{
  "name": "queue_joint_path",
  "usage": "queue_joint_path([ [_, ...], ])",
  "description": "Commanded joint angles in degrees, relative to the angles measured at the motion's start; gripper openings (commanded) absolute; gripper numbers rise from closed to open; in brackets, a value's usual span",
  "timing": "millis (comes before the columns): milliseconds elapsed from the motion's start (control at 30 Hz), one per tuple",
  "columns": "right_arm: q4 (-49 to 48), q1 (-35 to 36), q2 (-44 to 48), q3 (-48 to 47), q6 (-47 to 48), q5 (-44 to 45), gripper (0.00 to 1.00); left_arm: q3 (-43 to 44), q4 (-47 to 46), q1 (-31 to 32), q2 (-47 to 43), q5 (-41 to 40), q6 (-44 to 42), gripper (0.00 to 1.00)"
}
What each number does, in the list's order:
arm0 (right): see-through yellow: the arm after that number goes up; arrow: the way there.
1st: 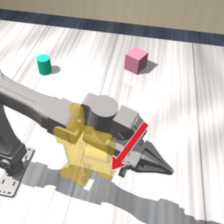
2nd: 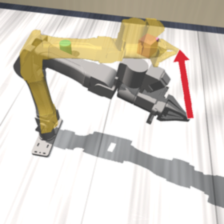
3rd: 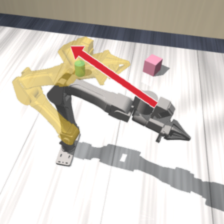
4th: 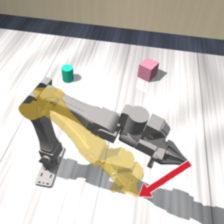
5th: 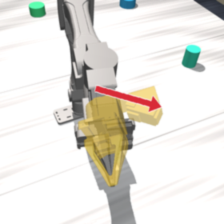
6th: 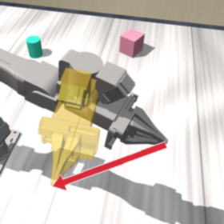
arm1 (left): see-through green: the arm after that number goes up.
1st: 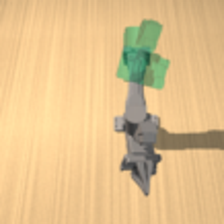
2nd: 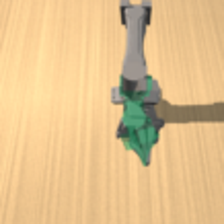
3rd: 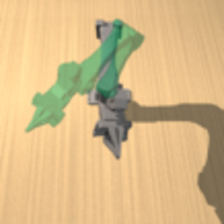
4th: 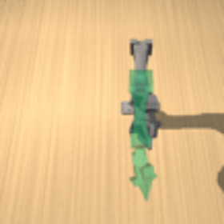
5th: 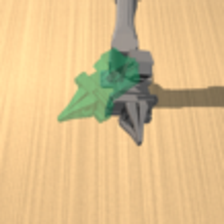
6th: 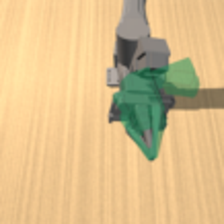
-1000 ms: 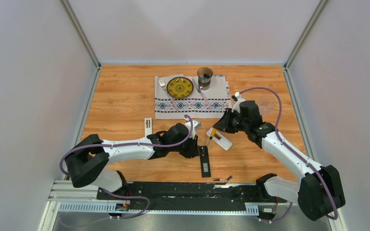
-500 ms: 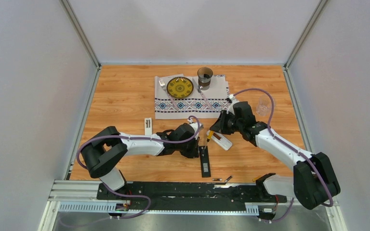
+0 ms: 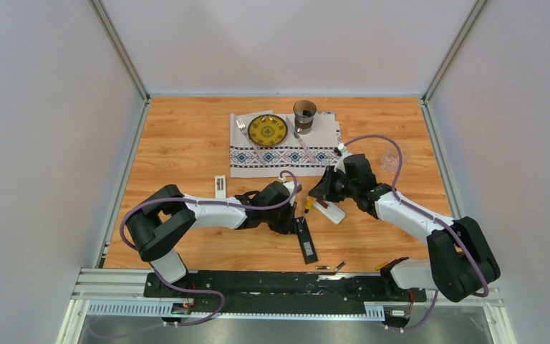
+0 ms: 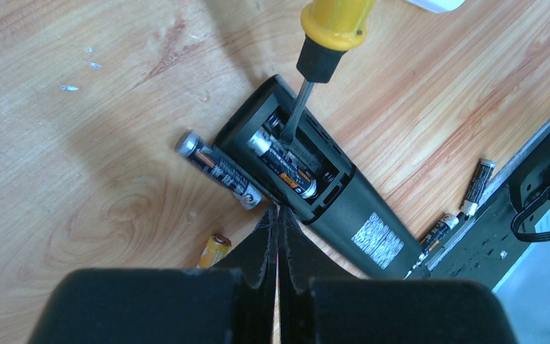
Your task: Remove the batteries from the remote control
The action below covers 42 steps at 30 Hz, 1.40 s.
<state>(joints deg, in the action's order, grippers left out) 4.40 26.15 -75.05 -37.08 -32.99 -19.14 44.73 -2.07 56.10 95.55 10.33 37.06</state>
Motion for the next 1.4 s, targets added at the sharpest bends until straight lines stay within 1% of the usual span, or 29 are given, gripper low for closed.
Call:
queue_joint_path([
  [0,-6.42,0.48,-0.72,1.75,-3.13,-3.98,0.00,0.62,-1.98,-1.16,2.10,-0.22,1.87,0.00],
  [533,-7.83,0.48,2.71,3.77,-6.29,-7.23,0.00,-0.61,-2.94,-2.57,4.12,-0.39,4.07,0.00],
  [933,-7.48,1.27,2.27,0.70,-6.47,-7.14,0.00,-0.08,-1.01,-2.66,3.07,-0.39,1.44,0.00],
  [1100,-6.51,1.89,2.54,0.17,-6.38,-6.97,0.00,-0.08,0.83,-2.66,-0.09,-1.45,0.03,0.01],
  [1233,-5.99,2.06,2.97,-0.45,-6.21,-6.88,0.00,-0.17,1.71,-2.66,-3.69,-1.80,-2.51,0.04],
  [1267,-5.64,2.06,3.06,-0.54,-6.12,-6.88,0.00,-0.08,3.28,-2.66,-5.36,-1.80,-2.87,0.05],
  [1367,-5.11,2.06,3.59,-1.24,-5.94,-6.79,0.00,-0.69,3.65,-2.66,-9.39,-2.42,-4.54,0.08],
])
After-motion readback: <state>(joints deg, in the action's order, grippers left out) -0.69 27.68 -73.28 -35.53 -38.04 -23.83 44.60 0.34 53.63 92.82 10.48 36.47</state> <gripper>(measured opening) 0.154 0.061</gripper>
